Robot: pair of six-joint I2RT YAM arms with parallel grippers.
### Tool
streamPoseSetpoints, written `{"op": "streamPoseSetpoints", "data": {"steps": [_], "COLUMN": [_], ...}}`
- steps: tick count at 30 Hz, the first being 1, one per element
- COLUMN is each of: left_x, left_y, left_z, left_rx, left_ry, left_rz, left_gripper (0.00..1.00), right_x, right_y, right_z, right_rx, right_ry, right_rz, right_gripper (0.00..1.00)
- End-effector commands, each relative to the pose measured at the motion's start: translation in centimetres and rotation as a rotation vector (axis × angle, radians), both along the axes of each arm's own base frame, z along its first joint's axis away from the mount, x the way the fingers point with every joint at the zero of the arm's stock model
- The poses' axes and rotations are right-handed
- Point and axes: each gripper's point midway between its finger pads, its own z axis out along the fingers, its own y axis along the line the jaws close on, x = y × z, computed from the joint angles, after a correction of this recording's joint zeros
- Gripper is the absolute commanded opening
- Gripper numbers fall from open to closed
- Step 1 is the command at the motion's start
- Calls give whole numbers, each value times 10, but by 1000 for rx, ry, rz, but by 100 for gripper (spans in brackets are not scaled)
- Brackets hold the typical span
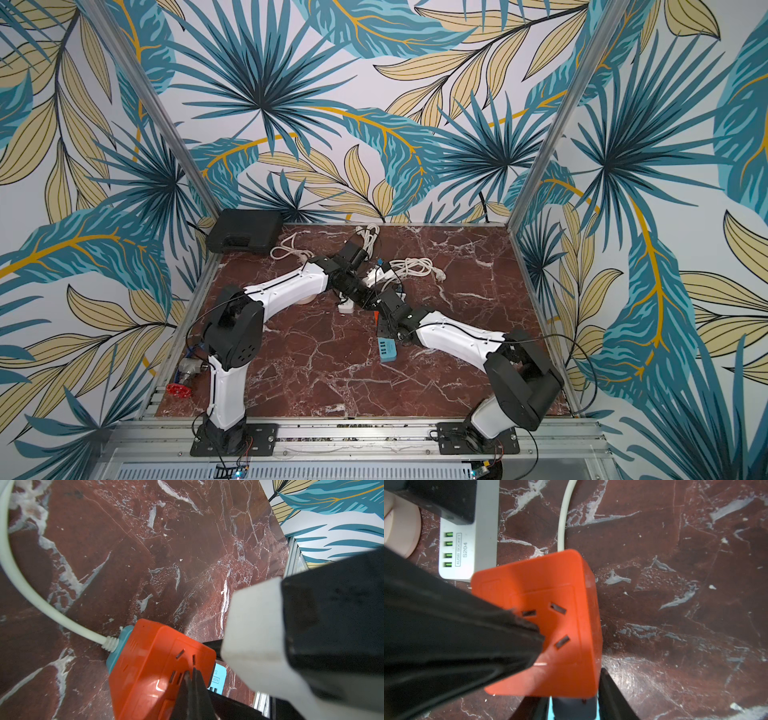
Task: Pull the plug off the socket
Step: Remove the plug from the socket.
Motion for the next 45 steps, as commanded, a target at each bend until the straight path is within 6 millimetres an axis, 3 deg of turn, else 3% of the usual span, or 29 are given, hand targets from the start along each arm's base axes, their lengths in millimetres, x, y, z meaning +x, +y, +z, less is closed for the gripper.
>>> {"op": "streamPoseSetpoints", "data": {"steps": [1,16,26,35,45], "left_x": [7,7,9,9,10], "left_y": [-2,-2,-1,0,0], "left_z": [-1,-1,-1,-1,-1], "left_rx": [6,7,3,3,3], "left_ry": [3,5,10,12,13], "left_rz": [9,14,17,19,20], "left_gripper": [0,0,0,0,0], "right_x": [-1,-4,-3,-3,-4], "right_y": [3,-3,-3,-3,-7], "right_z": [3,0,-5,5,25], "right_rx": [-20,-96,-110,-94,-103], "right_ry": [-13,-20,-16,-35,-70], "right_rz": [19,15,18,18,25], "right_gripper": [42,47,44,28,20]}}
